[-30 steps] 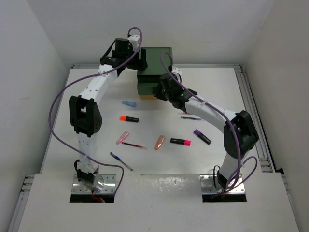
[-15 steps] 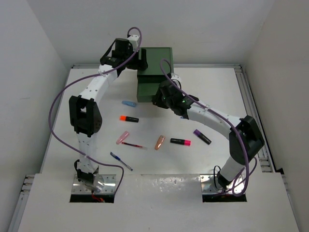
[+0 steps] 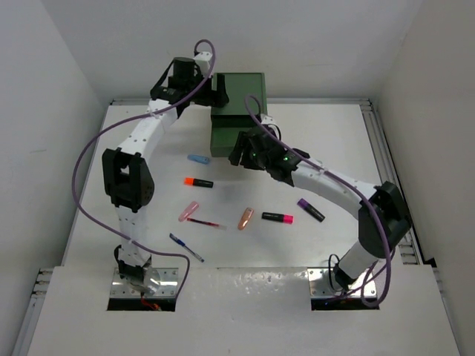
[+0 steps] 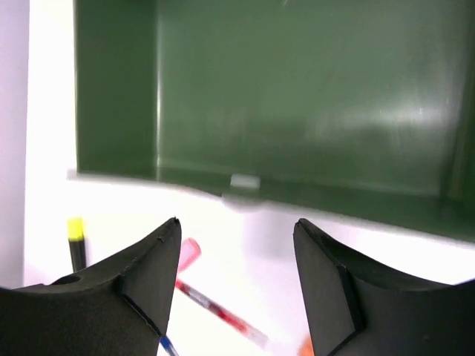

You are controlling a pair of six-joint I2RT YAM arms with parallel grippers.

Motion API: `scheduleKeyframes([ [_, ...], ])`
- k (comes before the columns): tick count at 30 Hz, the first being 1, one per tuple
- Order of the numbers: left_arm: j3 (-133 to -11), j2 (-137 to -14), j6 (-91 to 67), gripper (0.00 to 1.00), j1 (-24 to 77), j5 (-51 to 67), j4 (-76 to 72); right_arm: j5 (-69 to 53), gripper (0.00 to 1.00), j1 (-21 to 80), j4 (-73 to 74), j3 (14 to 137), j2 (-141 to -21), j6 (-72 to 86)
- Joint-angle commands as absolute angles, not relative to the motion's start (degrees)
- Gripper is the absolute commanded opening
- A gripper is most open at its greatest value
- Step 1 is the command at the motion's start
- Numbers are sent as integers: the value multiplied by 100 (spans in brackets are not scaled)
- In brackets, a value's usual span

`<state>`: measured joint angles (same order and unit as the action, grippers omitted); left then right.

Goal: Sort the stationery into containers
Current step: Open the drawer in the storage box, then pick up the pen from the corner of the board.

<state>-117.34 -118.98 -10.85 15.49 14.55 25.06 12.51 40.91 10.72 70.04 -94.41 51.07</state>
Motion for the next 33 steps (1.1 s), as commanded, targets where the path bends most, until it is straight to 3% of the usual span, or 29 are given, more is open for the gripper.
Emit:
scheduleKeyframes([
  [1, -11506, -10823, -1274, 89, 1336, 1906, 1795, 1011, 62, 4210, 870, 6655, -8843, 4441],
  [10, -9857, -8887, -1231, 88, 669, 1872, 2056, 501, 61, 4552, 475, 5371, -7684, 2471],
  [15, -8896, -8078, -397, 87, 80, 1635, 3662, 860, 61, 4571, 843, 4870, -7076, 1776],
  [23, -7147, -7612, 536, 88, -668, 1189, 5694, 1335, 60, 4105, 1485, 4167, -6189, 1362],
  [27, -6935, -7532, 211, 87, -677, 256, 5599, 1591, 61, 3780, 1713, 3981, -5933, 1468],
  [33, -6917, -8575, -228, 86, -913, -737, 5616, 1477, 60, 3156, 1969, 4175, -5950, 1293],
])
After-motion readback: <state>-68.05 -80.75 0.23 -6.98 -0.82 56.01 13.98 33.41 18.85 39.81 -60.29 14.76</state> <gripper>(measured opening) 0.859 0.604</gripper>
